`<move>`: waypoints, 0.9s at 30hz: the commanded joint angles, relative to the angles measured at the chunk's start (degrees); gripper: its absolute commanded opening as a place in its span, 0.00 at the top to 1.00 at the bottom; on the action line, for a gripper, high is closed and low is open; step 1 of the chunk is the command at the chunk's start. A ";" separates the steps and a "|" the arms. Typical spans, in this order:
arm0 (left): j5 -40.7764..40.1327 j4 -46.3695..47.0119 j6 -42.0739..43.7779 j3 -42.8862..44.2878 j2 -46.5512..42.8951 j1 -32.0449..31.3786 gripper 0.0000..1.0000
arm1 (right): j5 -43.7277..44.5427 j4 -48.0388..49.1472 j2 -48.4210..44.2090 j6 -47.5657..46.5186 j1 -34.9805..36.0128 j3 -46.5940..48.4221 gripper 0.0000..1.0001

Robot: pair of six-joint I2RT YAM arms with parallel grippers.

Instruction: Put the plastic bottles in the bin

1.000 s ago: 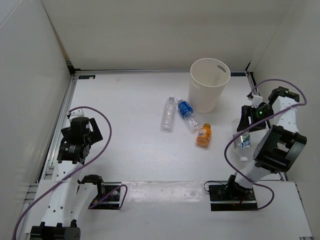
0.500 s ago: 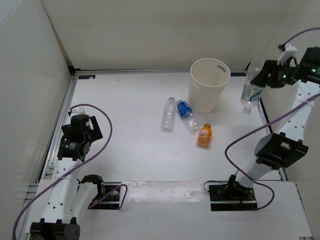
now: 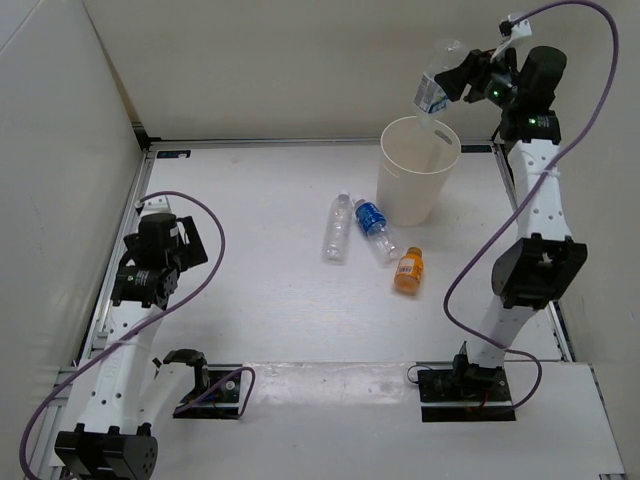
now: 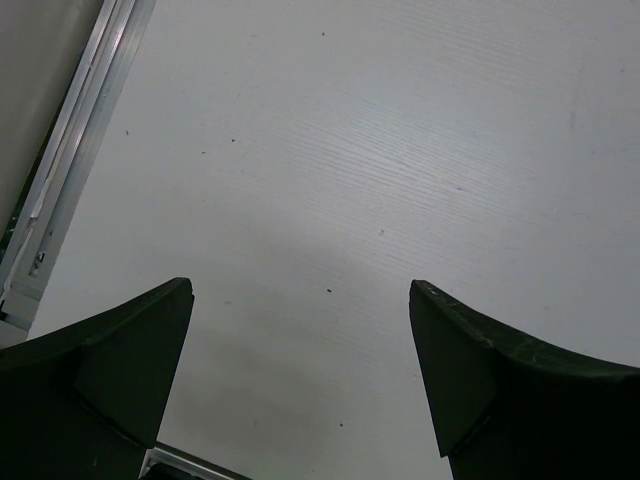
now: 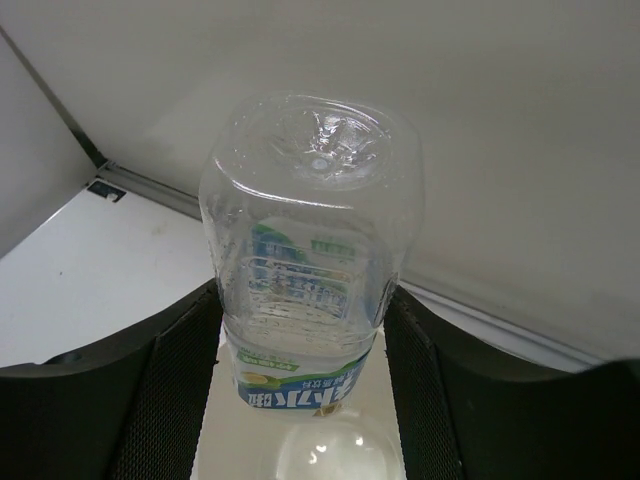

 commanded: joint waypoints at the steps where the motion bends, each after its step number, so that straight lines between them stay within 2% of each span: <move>1: 0.19 -0.55 -1.56 2.89 0.26 -0.76 0.00 | 2.99 9.38 3.47 2.89 1.06 6.16 1.00; 4: 0.01 0.06 -2.35 3.77 0.88 -1.02 0.00 | 2.12 6.05 5.76 2.27 1.76 5.56 1.00; 8: -0.08 1.82 -2.53 5.52 2.36 -1.11 0.00 | 1.41 2.44 4.46 0.08 2.29 0.47 1.00; 12: 0.98 0.52 -2.18 8.60 5.70 -1.28 0.00 | 1.76 -1.86 2.60 -4.66 3.34 -4.45 0.92; 14: 1.68 -0.71 -2.00 10.53 7.90 -1.20 0.00 | 1.76 -2.93 1.81 -6.16 3.61 -5.78 0.82; 15: 1.77 -2.11 -2.78 10.98 9.30 -1.20 0.00 | 1.85 -4.67 1.72 -6.43 3.70 -6.56 0.72; 17: 3.08 -3.01 -3.06 12.03 10.02 -1.11 0.00 | 2.02 -5.74 1.37 -7.30 3.96 -6.48 0.66; 18: 5.18 -2.66 -2.45 11.86 10.11 -1.11 0.00 | 2.11 -7.05 1.02 -7.31 4.05 -6.48 0.51; 20: 6.16 -1.96 -2.44 11.08 9.67 -1.20 0.00 | 2.99 -8.55 0.23 -7.31 3.70 -6.31 0.31; 21: 6.43 -1.43 -2.70 10.81 9.41 -1.20 0.00 | 4.21 -8.64 -0.47 -7.31 3.53 -6.31 0.25; 22: 6.34 -1.16 -2.70 10.63 8.71 -1.11 0.00 | 4.66 -8.73 -1.00 -9.14 3.09 -6.39 0.12; 23: 6.34 -0.47 -2.79 10.11 8.00 -1.20 0.00 | 5.18 -8.21 -2.13 -9.59 3.00 -6.57 0.10; 27: 4.85 -0.10 -3.14 8.52 6.42 -1.02 0.00 | 8.52 -8.99 -2.76 -13.54 3.08 -1.06 0.10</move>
